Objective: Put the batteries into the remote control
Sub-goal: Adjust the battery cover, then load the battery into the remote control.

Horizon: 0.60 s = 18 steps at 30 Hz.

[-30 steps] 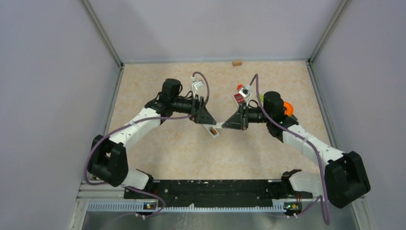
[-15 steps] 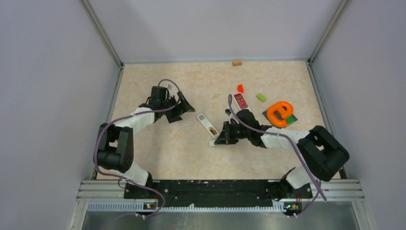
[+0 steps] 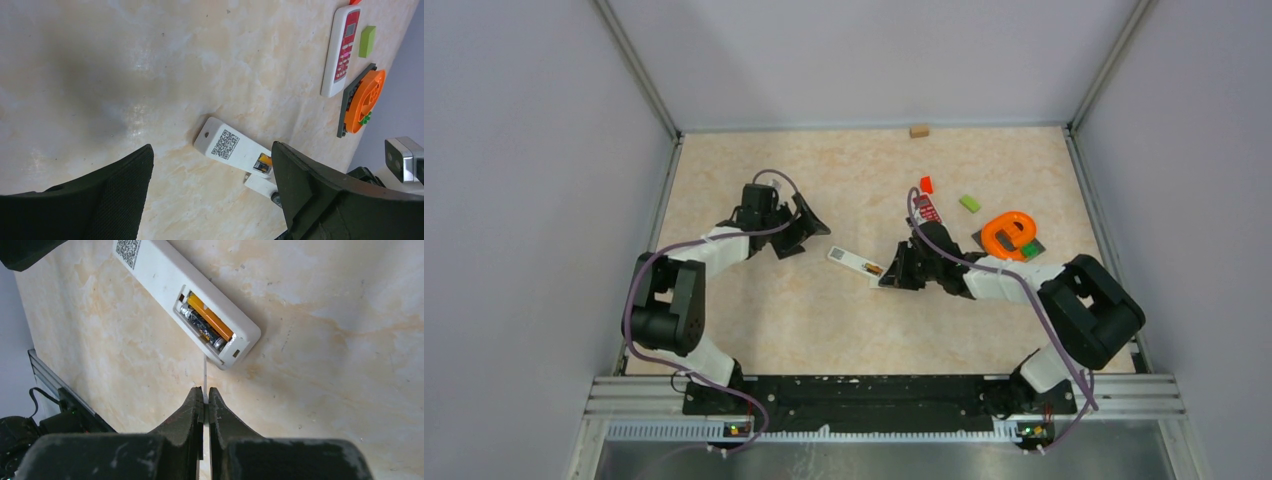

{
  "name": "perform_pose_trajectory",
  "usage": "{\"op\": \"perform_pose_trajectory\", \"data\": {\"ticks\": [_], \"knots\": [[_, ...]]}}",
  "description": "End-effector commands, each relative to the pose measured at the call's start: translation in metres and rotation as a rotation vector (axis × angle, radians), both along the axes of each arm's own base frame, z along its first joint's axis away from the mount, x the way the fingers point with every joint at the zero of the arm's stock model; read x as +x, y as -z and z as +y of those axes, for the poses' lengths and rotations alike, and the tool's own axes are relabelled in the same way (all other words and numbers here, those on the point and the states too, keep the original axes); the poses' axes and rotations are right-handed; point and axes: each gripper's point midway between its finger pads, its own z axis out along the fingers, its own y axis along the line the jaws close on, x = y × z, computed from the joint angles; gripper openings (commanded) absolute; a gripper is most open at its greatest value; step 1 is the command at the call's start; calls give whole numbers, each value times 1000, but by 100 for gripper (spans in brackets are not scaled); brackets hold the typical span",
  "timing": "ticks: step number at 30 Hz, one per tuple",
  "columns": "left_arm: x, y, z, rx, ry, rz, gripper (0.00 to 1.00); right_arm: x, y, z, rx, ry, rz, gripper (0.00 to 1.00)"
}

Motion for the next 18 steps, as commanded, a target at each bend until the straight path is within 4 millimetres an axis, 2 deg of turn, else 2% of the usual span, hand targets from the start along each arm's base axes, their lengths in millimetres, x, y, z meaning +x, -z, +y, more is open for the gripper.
{"op": "perform_pose_trajectory", "data": {"ticks": [1,5,7,10,15,18], "knots": [[2,1,-5,-27,12,-17,89,15,-9,-1,-4,55,-13,0],[-3,4,-8,-50,20,-5,85,14,-27,7,57,-8,-40,0],[-7,7,-8,-53,31,4,83,12,-52,18,193,-67,-71,0],[-5,6,-9,-49,45,-25,80,15,-71,16,334,-55,-53,0],[-6,12,-12,-56,70,-14,77,26,-70,22,384,-3,14,0],[-7,17,-13,-63,82,2,73,33,-60,27,405,37,76,0]]}}
